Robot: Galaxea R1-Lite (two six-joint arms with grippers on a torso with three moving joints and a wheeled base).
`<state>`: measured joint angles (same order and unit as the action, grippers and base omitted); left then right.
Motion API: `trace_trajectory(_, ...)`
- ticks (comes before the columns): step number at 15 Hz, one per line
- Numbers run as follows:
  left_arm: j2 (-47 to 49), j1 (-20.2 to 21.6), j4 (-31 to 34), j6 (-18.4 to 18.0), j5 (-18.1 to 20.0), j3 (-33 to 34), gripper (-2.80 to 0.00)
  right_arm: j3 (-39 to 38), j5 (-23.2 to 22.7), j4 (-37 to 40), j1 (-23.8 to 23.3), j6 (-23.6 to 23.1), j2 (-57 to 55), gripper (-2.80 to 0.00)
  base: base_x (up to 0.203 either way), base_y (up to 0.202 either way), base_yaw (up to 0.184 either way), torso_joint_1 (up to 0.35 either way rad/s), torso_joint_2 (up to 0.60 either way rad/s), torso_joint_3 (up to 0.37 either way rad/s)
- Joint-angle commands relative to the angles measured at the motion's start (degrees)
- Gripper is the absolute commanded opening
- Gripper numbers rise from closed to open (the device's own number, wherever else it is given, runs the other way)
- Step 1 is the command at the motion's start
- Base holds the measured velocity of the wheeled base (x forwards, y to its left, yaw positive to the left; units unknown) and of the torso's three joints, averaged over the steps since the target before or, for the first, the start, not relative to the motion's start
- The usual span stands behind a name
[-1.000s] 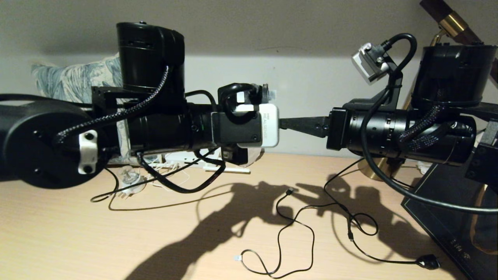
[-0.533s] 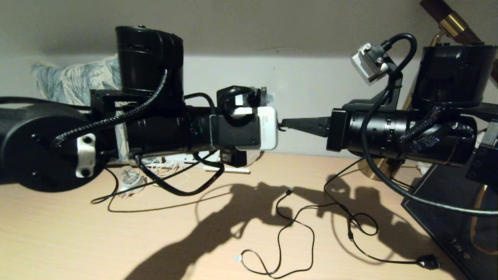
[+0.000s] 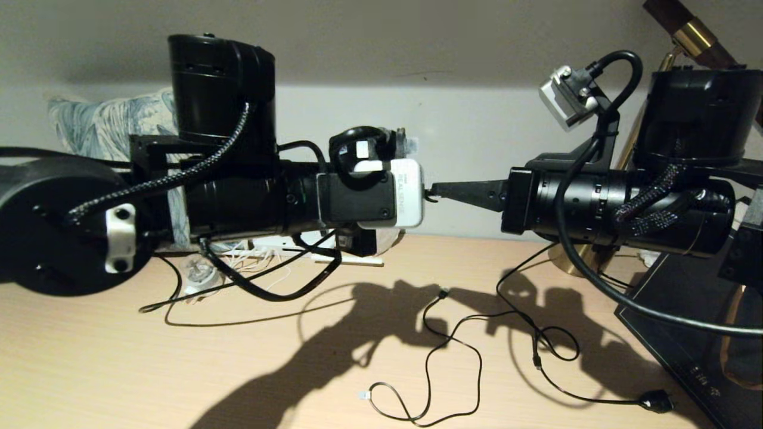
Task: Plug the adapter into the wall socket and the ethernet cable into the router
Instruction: Hand it to the other hand
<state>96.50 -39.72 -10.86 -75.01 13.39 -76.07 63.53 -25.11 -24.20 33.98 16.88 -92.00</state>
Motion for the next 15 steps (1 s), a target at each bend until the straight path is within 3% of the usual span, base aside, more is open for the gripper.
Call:
trace_trajectory(1,-0.2,0.0,-0.2,-0.4,0.1,0.0,0.0,0.0,-0.3,-0.1,0.3,0.1,0.3,-2.8,0.0,0.0,0.0,0.0,0.0,0.0)
trace_trajectory(5,-0.8,0.0,-0.9,-0.9,0.2,0.4,0.0,0.3,-0.4,-0.1,0.2,1.5,1.0,-2.8,0.0,0.0,0.0,0.0,0.0,0.0)
trace_trajectory(7,-3.1,0.7,-3.8,-0.8,0.6,3.9,0.0,0.2,-0.4,0.0,0.1,6.2,1.3,-2.8,0.0,0.0,0.0,0.0,0.0,0.0)
trace_trajectory(9,-4.8,3.2,-9.5,-0.7,4.0,8.4,0.0,1.4,-0.4,0.1,-0.3,15.6,1.4,-2.8,0.0,0.0,0.0,0.0,0.0,0.0)
trace_trajectory(12,-4.1,7.5,-19.8,-0.7,13.6,11.0,0.0,3.3,-0.9,0.4,-0.5,30.4,0.5,-2.8,0.0,0.0,0.0,0.0,0.0,0.0)
trace_trajectory(15,-2.0,7.7,-25.6,-0.9,20.3,12.2,0.0,4.9,-4.9,2.4,-2.1,42.8,0.0,-2.8,0.0,0.0,0.0,0.0,0.0,0.0)
